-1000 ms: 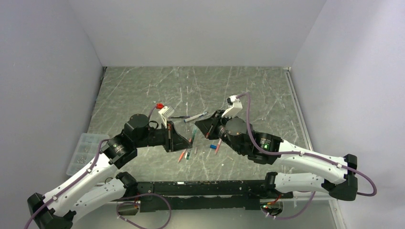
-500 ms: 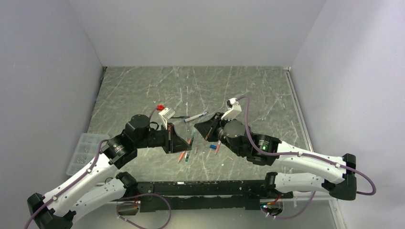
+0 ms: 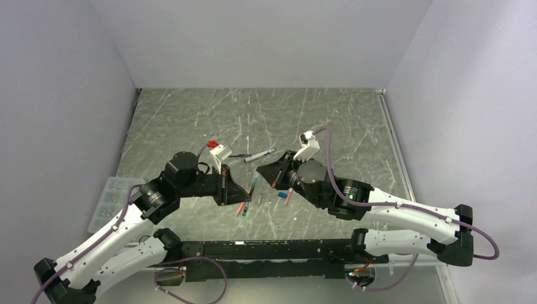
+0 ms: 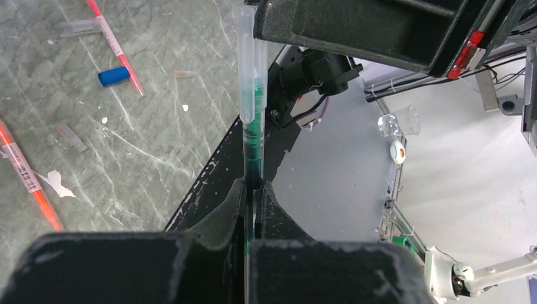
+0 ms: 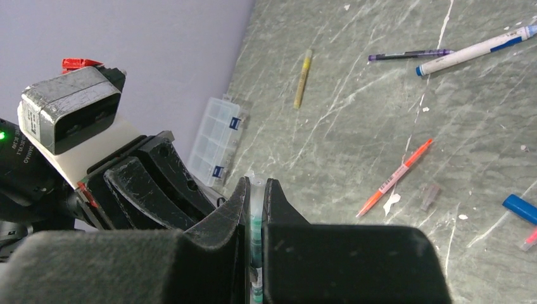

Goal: Insert the pens into the pen caps
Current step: Insert the pen cap onto the pen, then press the pen cap onto the pen.

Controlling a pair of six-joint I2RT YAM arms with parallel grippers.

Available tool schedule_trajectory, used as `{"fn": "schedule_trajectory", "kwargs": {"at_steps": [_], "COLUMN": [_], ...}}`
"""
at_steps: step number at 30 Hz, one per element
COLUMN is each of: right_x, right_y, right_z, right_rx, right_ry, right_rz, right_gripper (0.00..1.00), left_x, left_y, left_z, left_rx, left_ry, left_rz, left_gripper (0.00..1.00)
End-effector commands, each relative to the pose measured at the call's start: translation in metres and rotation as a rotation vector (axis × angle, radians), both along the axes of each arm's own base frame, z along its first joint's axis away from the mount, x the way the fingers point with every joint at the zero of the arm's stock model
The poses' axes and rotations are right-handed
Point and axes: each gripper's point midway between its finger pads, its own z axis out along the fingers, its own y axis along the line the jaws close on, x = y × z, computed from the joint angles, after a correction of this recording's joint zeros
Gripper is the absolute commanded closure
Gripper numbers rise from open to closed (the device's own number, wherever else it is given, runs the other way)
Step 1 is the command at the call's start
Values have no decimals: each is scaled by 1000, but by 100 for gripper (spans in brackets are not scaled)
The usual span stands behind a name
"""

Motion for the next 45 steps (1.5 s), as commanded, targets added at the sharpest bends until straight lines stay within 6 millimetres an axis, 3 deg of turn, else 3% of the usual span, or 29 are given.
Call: {"fn": "schedule_trajectory", "kwargs": {"at_steps": [1, 8, 23, 33, 45], "right_x": [-25, -27, -27, -37, -49], "right_y": [4, 5, 4, 17, 33], "right_z": [-7, -5, 17, 30, 3], "right_rx": [-33, -27, -7, 3, -12], "right_ry": [43, 40, -1, -38, 14], "right_rz": [113, 126, 144, 255, 323], "right_gripper": [100, 100, 100, 100, 100], "left_x": [14, 3, -13, -15, -2], "left_y": [-2, 1, 6, 10, 15], "left_z": [50, 58, 48, 58, 82], "left_rx": [-100, -124, -62, -43, -71], "left_ry": [-189, -243, -280, -324, -395], "left_rz": [25, -25, -131, -150, -50], "left_gripper": [100, 100, 100, 100, 100]}}
